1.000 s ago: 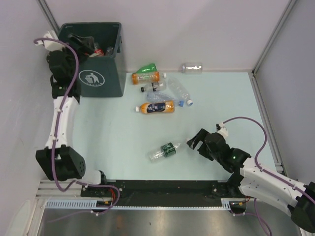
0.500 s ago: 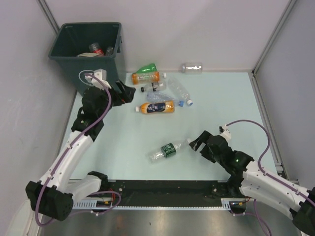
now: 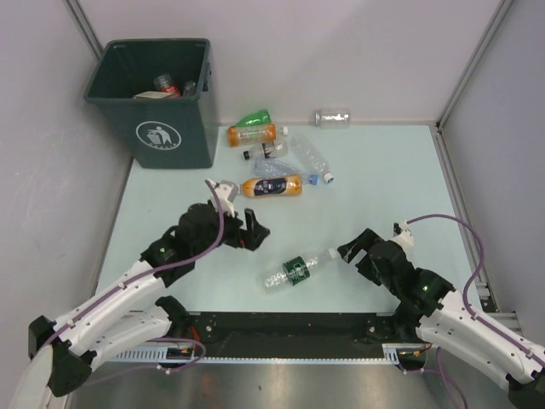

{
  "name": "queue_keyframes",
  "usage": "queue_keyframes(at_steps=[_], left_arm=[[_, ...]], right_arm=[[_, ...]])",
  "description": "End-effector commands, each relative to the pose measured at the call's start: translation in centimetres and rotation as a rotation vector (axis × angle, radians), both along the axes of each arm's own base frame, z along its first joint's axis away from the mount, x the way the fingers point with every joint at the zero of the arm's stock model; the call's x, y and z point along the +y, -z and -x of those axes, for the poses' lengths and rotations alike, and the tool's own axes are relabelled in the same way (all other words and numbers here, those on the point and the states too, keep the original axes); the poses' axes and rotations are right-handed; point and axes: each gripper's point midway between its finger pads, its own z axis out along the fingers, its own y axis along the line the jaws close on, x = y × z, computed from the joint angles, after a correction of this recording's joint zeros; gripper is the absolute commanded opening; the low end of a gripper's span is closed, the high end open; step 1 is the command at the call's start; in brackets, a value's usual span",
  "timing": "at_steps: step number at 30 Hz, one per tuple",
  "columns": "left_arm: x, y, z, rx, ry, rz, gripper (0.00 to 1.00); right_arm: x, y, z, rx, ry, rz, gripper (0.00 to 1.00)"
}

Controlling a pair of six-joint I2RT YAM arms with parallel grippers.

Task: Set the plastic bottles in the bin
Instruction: Pick up the plastic bottle at the center of the board.

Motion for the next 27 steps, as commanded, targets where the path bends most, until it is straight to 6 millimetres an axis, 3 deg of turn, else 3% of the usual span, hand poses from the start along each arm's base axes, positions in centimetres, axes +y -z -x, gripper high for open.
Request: queue_keyframes(at_steps=[1, 14, 19, 27], left_arm=[[-0.6, 4.0, 2.2, 0.044, 0.023, -0.085, 1.0], [-7.0, 10.3, 7.4, 0.028, 0.366, -0.181, 0.99], [-7.2, 13.6, 7.7, 0.067, 0.409, -0.289, 0.99], [-7.9, 14.9, 7.4, 0.075, 0.413, -0.298, 1.0]], right_arm=[[-1.2, 0.5, -0.1, 0.008, 0.062, 0.024, 1.0], [-0.7, 1.3, 0.4, 0.031, 0.016, 0.035, 1.0], [-0.5, 1.6, 0.4, 0.038, 0.015, 0.029, 1.0], [-0.2, 2.0, 0.3, 0.052, 0.008, 0.035, 1.0]])
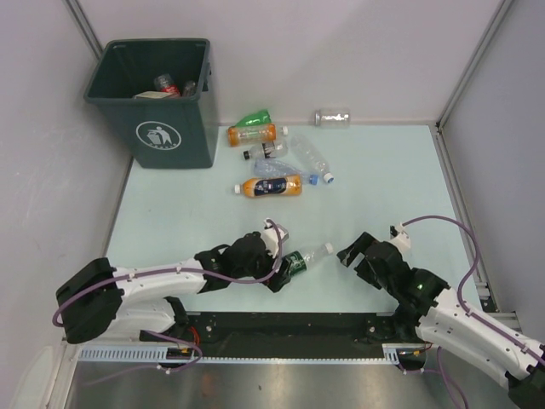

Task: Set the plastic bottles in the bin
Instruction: Pick up the plastic bottle at the center of the board.

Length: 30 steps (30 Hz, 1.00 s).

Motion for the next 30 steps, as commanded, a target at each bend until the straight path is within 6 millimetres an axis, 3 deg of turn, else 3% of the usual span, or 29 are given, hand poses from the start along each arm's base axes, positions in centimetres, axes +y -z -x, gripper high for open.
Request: queue_keyframes(at_steps=[1, 7, 13, 17, 20, 30], left_arm=[[-1.3, -0.7, -0.4, -0.042, 0.035, 0.037, 1.0], [-1.8, 0.7, 0.3, 0.004, 0.067, 0.012, 0.93], [-1.8, 1.7, 0.7, 0.027, 0.059, -0.037, 0.7], [-2.4, 0.4, 0.7, 0.016, 0.06, -0.003, 0.51], [-2.4, -0.7, 0.1, -0.012, 0.032, 0.009, 0.45], [-1.5, -4.1, -2.9, -0.128, -0.124, 0.018, 0.42]], right_arm=[[0.3, -0.2, -0.4, -0.011, 0.011, -0.012, 1.0], [0.0, -0.2, -0.3, -0.014, 0.014, -0.006, 1.0], [-0.3, -0.4, -0.2, -0.022, 0.021, -0.009, 1.0], [-0.5, -0.4, -0.1, -0.021, 0.027, -0.011, 1.0], [-0.7, -0.3, 0.1, -0.02, 0.031, -0.007, 1.0], [-0.8, -1.2, 0.0, -0.054, 0.038, -0.039, 1.0]])
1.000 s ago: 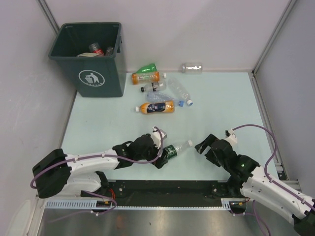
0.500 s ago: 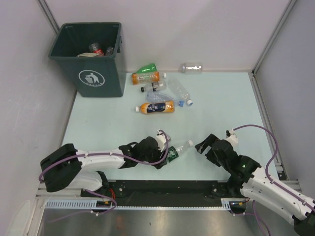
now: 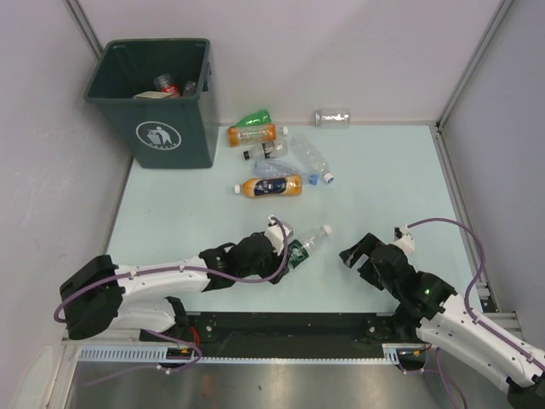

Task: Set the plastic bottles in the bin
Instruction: Pick up the plastic bottle at the center of the board.

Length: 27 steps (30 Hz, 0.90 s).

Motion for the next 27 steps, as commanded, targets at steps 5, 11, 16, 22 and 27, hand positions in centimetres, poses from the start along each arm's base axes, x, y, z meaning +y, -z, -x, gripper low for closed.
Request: queue_keyframes(at_steps=[5, 11, 16, 22, 27], left_arm=[[-0.6, -6.3, -5.0, -0.154, -0.191, 0.036, 0.41], [0.9, -11.7, -10.0, -0.207, -0.274, 0.14, 0.43], [4.5, -19.7, -15.1, -0.347, -0.431, 0.245, 0.45], [9.3, -28.9, -19.9, -0.475, -0.587, 0.392, 0.45], [15.0, -35.9, -23.9, -0.584, -0.757, 0.444, 0.45]], right_arm=[[-0.6, -0.7, -0.3, -0.035, 0.037, -0.017, 1.0], [-0.7, -0.7, 0.0, -0.03, 0.039, -0.024, 1.0], [-0.8, -1.1, -0.1, -0.051, 0.04, -0.034, 1.0], [-0.6, -1.3, -0.3, -0.062, 0.034, -0.038, 1.0], [-0.2, -1.6, -0.2, -0.068, 0.011, -0.051, 1.0]])
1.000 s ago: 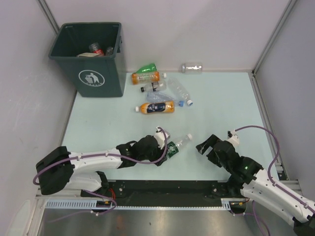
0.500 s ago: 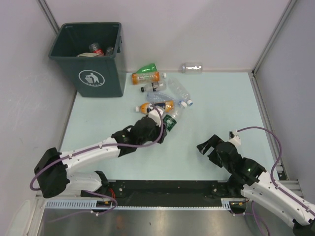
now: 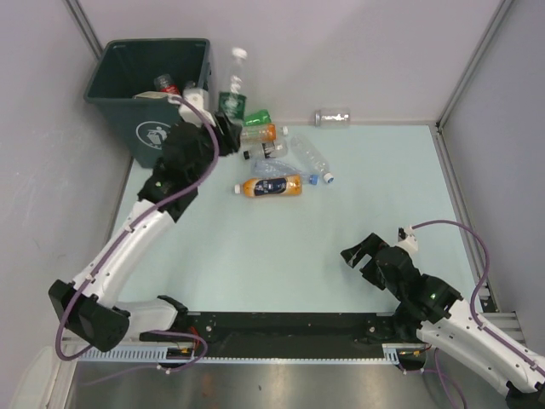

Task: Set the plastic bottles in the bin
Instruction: Pick up the plastic bottle at the center of the board, then place the plastic bottle in the trash bin.

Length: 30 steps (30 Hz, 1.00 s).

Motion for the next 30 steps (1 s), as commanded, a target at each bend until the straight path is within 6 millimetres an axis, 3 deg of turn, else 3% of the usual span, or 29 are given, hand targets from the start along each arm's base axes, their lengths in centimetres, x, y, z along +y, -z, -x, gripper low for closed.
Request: queue_keyframes(at_steps=[1, 2, 3, 5, 9, 11, 15, 20, 23, 24, 27, 30], left_arm=[[5.0, -7.5, -2.7, -0.142, -0.143, 0.08, 0.46], [6.1, -9.7, -3.0, -0.186, -0.171, 0.101, 0.46], [8.1, -10.1, -4.1, -0.197, -0.227, 0.102, 0.46], [10.1, -12.7, -4.7, -0.258, -0.286, 0.109, 0.46], [14.1, -14.9, -6.2, -0.362, -0.396, 0.077, 0.48], [15.1, -15.6, -7.2, -0.386, -0.408, 0.08, 0.5], [19.0, -15.9, -9.1, -0.395, -0.472, 0.108, 0.52], [22.0, -15.4, -11.0, -0.417, -0.527, 0.101, 0.54], [23.3, -14.8, -11.7, -0.419, -0.558, 0.086, 0.66], [24.2, -14.0, -12.2, -0.404, -0.583, 0.086, 0.78], [25.1, -13.2, -13.2, -0.41, -0.573, 0.11, 0.96], [24.9, -13.0, -13.8, -0.393, -0.543, 0.113, 1.0]], right_arm=[[-0.1, -0.3, -0.3, -0.021, 0.014, -0.004, 1.0], [-0.2, -0.2, -0.3, -0.019, 0.017, -0.001, 1.0], [-0.2, -0.2, -0.3, -0.019, 0.017, 0.002, 1.0], [-0.2, -0.3, -0.3, -0.023, 0.014, -0.004, 1.0], [-0.5, -0.5, -0.2, -0.033, 0.018, -0.003, 1.0], [-0.4, -0.6, -0.2, -0.04, 0.008, -0.006, 1.0], [-0.4, -0.8, -0.1, -0.046, 0.005, -0.014, 1.0], [-0.3, -0.8, -0.1, -0.046, 0.003, -0.014, 1.0], [-0.2, -0.9, -0.2, -0.047, 0.002, -0.018, 1.0], [-0.2, -0.9, -0.2, -0.045, 0.002, -0.018, 1.0], [-0.2, -0.7, -0.1, -0.037, 0.004, -0.015, 1.0], [-0.2, -0.6, -0.1, -0.031, 0.004, -0.014, 1.0]])
